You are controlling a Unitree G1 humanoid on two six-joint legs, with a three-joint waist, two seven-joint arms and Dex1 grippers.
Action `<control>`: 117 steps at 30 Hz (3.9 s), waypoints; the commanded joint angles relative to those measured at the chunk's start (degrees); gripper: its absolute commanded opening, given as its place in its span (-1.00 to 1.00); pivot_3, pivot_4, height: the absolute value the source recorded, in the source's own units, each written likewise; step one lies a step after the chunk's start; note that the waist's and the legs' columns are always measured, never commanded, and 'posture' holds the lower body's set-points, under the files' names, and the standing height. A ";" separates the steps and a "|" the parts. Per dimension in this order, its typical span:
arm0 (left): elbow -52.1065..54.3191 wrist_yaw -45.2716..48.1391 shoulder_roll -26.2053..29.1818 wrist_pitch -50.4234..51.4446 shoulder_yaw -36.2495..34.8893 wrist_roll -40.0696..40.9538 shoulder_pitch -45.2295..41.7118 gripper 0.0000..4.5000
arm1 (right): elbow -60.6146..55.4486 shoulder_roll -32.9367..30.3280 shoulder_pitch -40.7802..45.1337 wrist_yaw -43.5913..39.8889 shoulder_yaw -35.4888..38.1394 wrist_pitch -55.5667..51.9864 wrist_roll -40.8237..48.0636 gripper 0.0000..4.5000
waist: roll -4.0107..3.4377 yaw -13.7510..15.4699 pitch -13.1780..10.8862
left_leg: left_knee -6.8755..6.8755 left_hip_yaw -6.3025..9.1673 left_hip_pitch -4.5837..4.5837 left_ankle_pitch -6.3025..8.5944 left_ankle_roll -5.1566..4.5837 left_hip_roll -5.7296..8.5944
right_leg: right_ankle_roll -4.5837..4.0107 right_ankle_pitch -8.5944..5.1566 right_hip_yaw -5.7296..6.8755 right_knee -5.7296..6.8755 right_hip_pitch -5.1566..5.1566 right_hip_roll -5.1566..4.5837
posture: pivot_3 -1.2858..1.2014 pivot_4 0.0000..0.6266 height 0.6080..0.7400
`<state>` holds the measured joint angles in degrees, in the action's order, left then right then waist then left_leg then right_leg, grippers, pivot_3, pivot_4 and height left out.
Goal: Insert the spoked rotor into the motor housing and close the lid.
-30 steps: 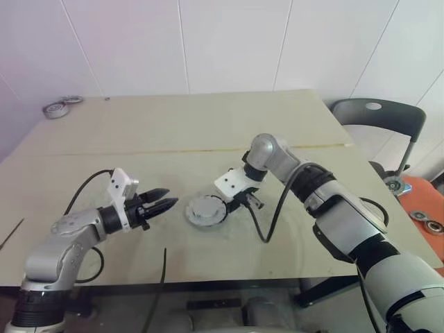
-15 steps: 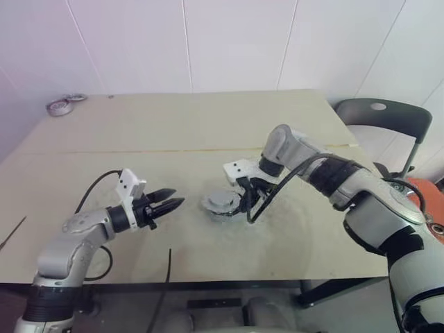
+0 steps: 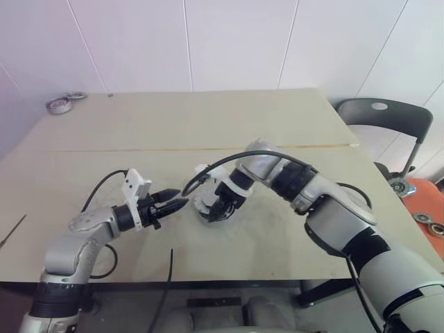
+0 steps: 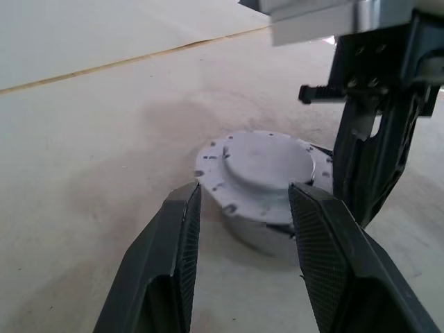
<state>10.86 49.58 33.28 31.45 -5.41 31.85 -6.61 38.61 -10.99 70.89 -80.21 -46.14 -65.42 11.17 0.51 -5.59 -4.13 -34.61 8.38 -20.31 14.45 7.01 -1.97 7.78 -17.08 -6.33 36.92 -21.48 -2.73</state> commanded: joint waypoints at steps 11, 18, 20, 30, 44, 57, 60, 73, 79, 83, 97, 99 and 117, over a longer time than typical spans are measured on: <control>3.42 -0.89 1.43 -0.49 -3.56 0.92 2.19 -0.06 | -0.59 -1.16 -1.69 0.24 -1.53 11.01 -7.22 -0.99 | 0.05 -0.32 0.03 | -0.62 0.00 0.05 -0.09 -0.05 0.00 | -0.07 -0.13 -0.04 0.27 0.15 0.09 | 0.03 -1.00 1.00; 2.90 -0.49 2.10 -0.22 -3.97 0.99 1.39 -0.06 | -3.07 -3.26 -4.43 -0.28 -1.48 17.56 -9.99 -0.99 | 0.07 -0.28 0.05 | -0.54 0.00 0.02 -0.10 -0.05 -0.01 | 0.08 -0.05 -0.04 0.24 0.11 0.08 | 0.03 -1.00 1.00; 2.45 -0.32 2.35 -0.18 -3.97 0.91 0.86 -0.06 | -3.01 -3.16 -4.74 0.00 -1.06 18.16 -10.46 -0.99 | 0.07 -0.31 0.05 | -0.55 0.00 0.04 -0.10 -0.05 -0.01 | 0.07 -0.05 -0.04 0.25 0.12 0.08 | 0.03 -1.00 1.00; 1.56 0.37 2.62 -0.31 -3.69 0.70 -0.14 -0.06 | -5.50 -3.12 -4.16 -2.73 1.02 15.95 -10.25 -0.44 | 0.13 -0.32 0.11 | -0.57 0.00 0.09 -0.10 -0.05 -0.01 | -0.05 -0.11 -0.05 0.27 0.15 0.09 | 0.03 -1.00 1.00; 0.13 2.35 4.35 0.23 -5.08 1.58 -1.65 -0.06 | -16.56 -13.13 -4.31 -12.29 9.32 21.34 -2.21 -0.44 | 0.12 -0.10 0.08 | -0.34 0.00 -0.16 -0.08 -0.05 -0.01 | 0.10 -0.04 -0.03 0.11 -0.06 0.05 | 0.03 -1.00 1.00; -1.23 3.80 7.84 0.46 -8.00 2.48 -2.88 -0.06 | -8.20 -8.34 -15.24 10.42 27.84 60.55 -4.08 -0.44 | 0.15 -0.09 0.07 | -0.34 -0.02 -0.15 -0.08 -0.05 -0.01 | 0.13 -0.08 -0.03 0.06 -0.02 0.04 | 0.03 -1.00 1.00; 1.21 4.05 9.05 1.35 -9.69 3.56 -0.84 -0.06 | -5.69 -7.95 -18.31 8.50 27.65 69.07 -4.67 -0.44 | 0.16 -0.16 0.08 | -0.24 -0.02 -0.12 -0.08 -0.05 -0.01 | -0.01 0.02 -0.03 0.01 0.00 0.03 | 0.03 -1.00 1.00; 7.56 4.73 14.05 4.60 -19.04 7.98 9.46 -0.06 | 0.17 -3.79 -20.32 1.77 29.37 69.44 -2.48 0.12 | 0.05 -0.39 -0.01 | -0.22 -0.02 -0.01 -0.09 -0.05 -0.02 | -0.19 -0.11 -0.04 0.07 0.04 0.03 | 0.03 -1.00 1.00; 8.46 3.94 13.90 5.14 -18.89 8.31 9.52 -0.06 | 0.40 -1.67 -20.20 1.97 28.84 66.65 -3.17 0.87 | 0.05 -0.09 -0.01 | -0.24 -0.02 -0.05 -0.09 -0.05 -0.01 | -0.21 -0.08 -0.04 0.04 0.05 0.02 | 0.03 -1.00 1.00; 7.92 4.02 14.31 5.21 -19.29 8.23 9.48 -0.06 | 1.32 -1.94 -20.71 2.21 28.41 67.72 -4.60 0.87 | 0.04 -0.18 -0.01 | -0.19 -0.02 -0.04 -0.09 -0.05 -0.01 | -0.20 -0.07 -0.03 0.05 0.03 0.03 | 0.03 -1.00 1.00; 8.31 3.08 14.04 5.32 -17.99 8.10 8.85 -0.06 | 10.39 -1.50 -21.29 9.29 30.11 74.42 -8.52 0.87 | 0.05 -0.40 -0.01 | -0.20 -0.02 -0.03 -0.09 -0.05 -0.01 | -0.21 -0.07 -0.04 0.05 0.04 0.03 | 0.03 -1.00 1.00; 8.15 3.05 14.08 5.34 -17.82 8.07 8.56 -0.06 | 10.92 -1.56 -21.39 9.65 30.31 74.68 -8.72 0.87 | 0.05 -0.34 -0.01 | -0.22 -0.02 -0.03 -0.09 -0.05 -0.01 | -0.21 -0.07 -0.04 0.05 0.05 0.03 | 0.03 -1.00 1.00; 6.64 3.00 13.79 4.86 -15.82 7.37 6.53 -0.06 | 11.37 -2.86 -23.20 7.45 29.46 73.26 -10.59 0.87 | 0.06 -0.36 0.00 | -0.30 -0.02 0.01 -0.09 -0.05 -0.01 | -0.21 -0.07 -0.04 0.07 0.12 0.03 | 0.03 -1.00 1.00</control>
<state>16.90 52.55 46.68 37.00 -21.01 39.20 1.20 49.92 -12.93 47.58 -72.24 -16.85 8.41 1.26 0.57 -5.95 -4.13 -34.91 8.36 -20.29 14.36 6.96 -1.97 7.56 -17.16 -6.38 37.00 -21.36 -2.69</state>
